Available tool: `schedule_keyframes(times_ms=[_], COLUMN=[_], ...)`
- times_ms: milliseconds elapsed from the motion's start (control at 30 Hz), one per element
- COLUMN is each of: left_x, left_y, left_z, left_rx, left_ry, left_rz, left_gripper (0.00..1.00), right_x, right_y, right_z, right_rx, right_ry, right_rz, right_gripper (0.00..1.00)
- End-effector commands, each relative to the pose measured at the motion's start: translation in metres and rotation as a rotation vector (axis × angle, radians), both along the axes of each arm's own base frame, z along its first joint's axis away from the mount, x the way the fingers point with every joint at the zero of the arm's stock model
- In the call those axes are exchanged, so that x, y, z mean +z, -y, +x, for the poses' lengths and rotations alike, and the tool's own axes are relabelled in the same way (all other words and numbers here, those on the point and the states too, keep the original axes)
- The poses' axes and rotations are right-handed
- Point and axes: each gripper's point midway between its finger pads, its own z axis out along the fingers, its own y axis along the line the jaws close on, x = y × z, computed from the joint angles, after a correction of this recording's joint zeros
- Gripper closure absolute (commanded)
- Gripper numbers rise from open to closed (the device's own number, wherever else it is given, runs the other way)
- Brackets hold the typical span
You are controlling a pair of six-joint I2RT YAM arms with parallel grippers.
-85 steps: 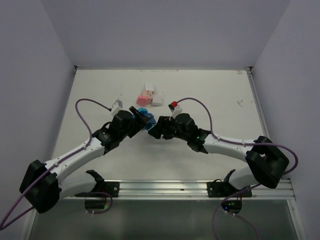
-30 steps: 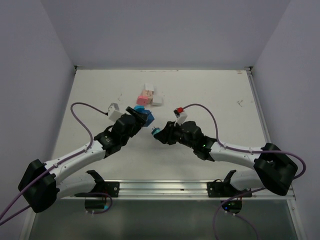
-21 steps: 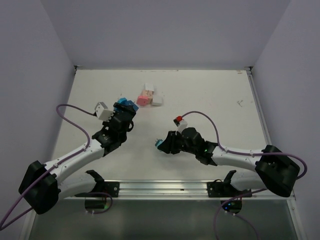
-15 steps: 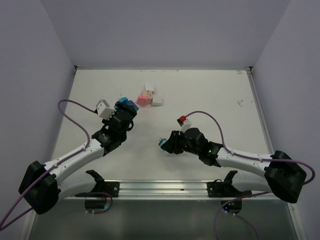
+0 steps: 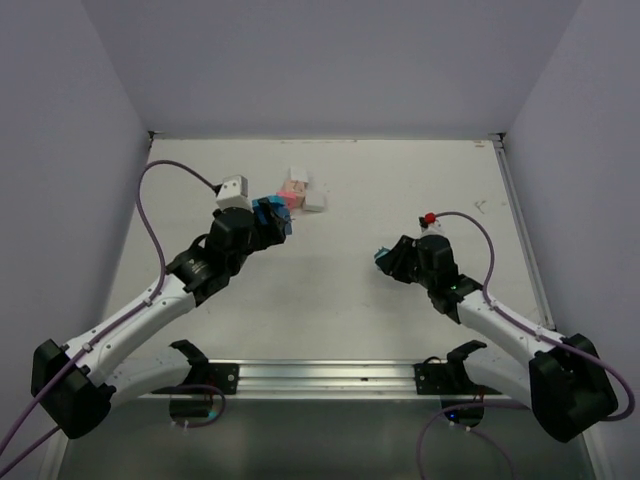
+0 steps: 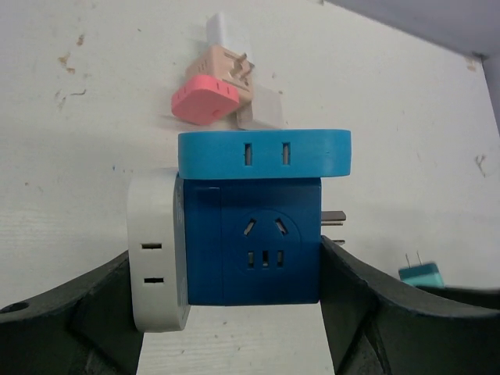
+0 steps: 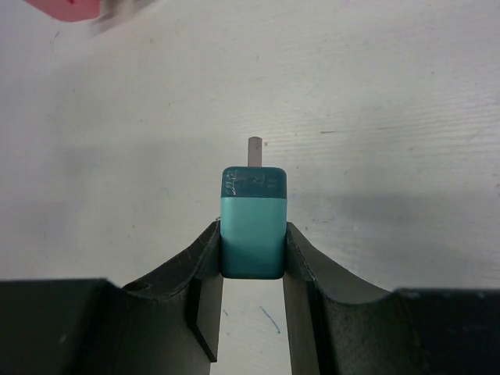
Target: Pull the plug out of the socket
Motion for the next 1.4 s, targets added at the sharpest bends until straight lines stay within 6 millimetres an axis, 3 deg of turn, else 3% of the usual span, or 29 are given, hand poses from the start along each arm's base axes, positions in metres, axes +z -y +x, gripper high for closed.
schedule_keyframes(times_ms=[0,167,200,400,567,800,933,1033,1133,1367], left_x=[0.019,0.005,0.004,-0.004,-0.013,-0.025,-0.03,-0.035,-0.04,-0.057], left_y=[0.021,0.031,0.03,0.028,0.029,0.033,0.037,0.039,0.042,0.042], left_z=[-0.017,-0.037,-0.039,-0.052,-0.061,-0.067,-0.07,-0.072,-0.074,-0.076], left_rx=[-0.259,-0.418,-0.438,-0.521,-0.586,-0.65,-0.684,-0.709,-0.733,-0.754], left_ry=[0.013,-0.056,-0.055,-0.061,-0.06,-0.06,-0.047,-0.044,-0.039,-0.07], left_rz=[0.105,0.166,0.187,0.237,0.259,0.279,0.279,0.28,0.275,0.299], left_gripper=[0.37,0.34,0.34,0.33,0.32,0.32,0.31,0.31,0.3,0.29], right_x=[-0.003,-0.002,-0.01,-0.019,-0.025,-0.023,-0.019,-0.005,0.025,0.102], right_y=[-0.001,-0.008,-0.008,-0.001,0.012,0.031,0.045,0.055,0.052,-0.01], right_z=[0.009,0.027,0.029,0.044,0.043,0.037,0.03,0.025,0.024,0.008], right_rx=[0.027,0.048,0.048,0.019,-0.008,-0.04,-0.061,-0.065,-0.005,0.277], right_ry=[-0.018,-0.026,-0.05,-0.074,-0.082,-0.079,-0.098,-0.08,-0.012,0.191], right_rz=[0.031,0.097,0.096,0.135,0.107,0.004,-0.076,-0.134,-0.15,-0.06], right_gripper=[1.0,1.0,1.0,0.89,0.66,0.22,0.1,0.05,0.03,0.03])
